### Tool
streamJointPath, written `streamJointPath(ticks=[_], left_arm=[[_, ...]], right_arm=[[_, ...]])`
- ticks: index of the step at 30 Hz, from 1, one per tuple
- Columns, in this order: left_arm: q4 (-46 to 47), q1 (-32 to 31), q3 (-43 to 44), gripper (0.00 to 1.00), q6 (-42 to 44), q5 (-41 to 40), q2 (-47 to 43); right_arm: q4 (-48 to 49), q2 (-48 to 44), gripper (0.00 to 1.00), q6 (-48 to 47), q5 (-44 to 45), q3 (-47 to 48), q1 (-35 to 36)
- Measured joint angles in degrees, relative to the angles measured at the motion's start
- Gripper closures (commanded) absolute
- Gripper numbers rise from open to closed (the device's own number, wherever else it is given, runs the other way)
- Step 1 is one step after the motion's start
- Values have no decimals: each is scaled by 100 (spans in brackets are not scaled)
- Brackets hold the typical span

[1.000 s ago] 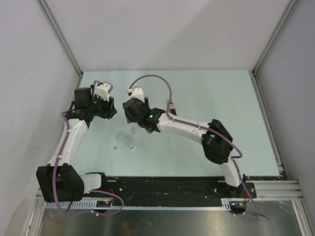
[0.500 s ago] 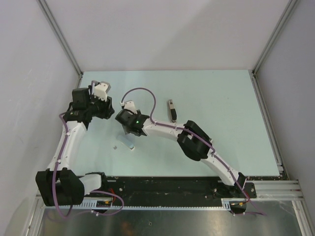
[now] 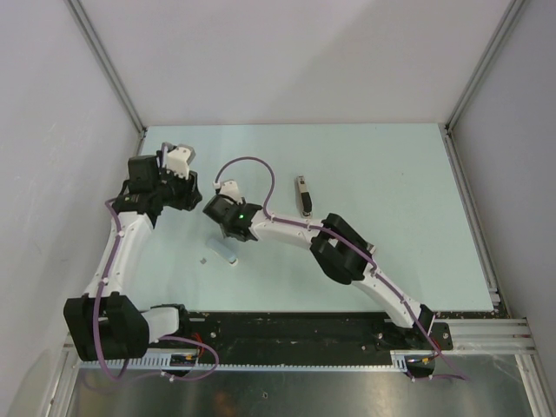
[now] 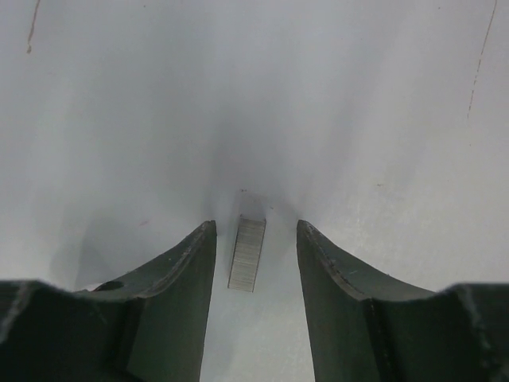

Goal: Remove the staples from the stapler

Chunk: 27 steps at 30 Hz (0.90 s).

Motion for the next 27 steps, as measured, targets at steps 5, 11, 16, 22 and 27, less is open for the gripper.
streamJointPath(ticks=[5, 11, 16, 22, 27], left_arm=[[-7, 7, 0, 53, -2, 11, 22], [-22, 7, 0, 53, -2, 9, 22], [-22, 7, 0, 53, -2, 11, 22], [-24, 7, 0, 53, -7, 28, 31], [-22, 7, 0, 53, -4, 26, 37]], right_arm=[[-7, 0, 73, 48, -7, 0, -28], [-9, 0, 77, 129, -11, -4, -50], [35, -37, 87, 160, -11, -81, -72], [72, -251, 99, 234, -44, -396, -111], [-151, -706, 100, 236, -22, -815, -188]])
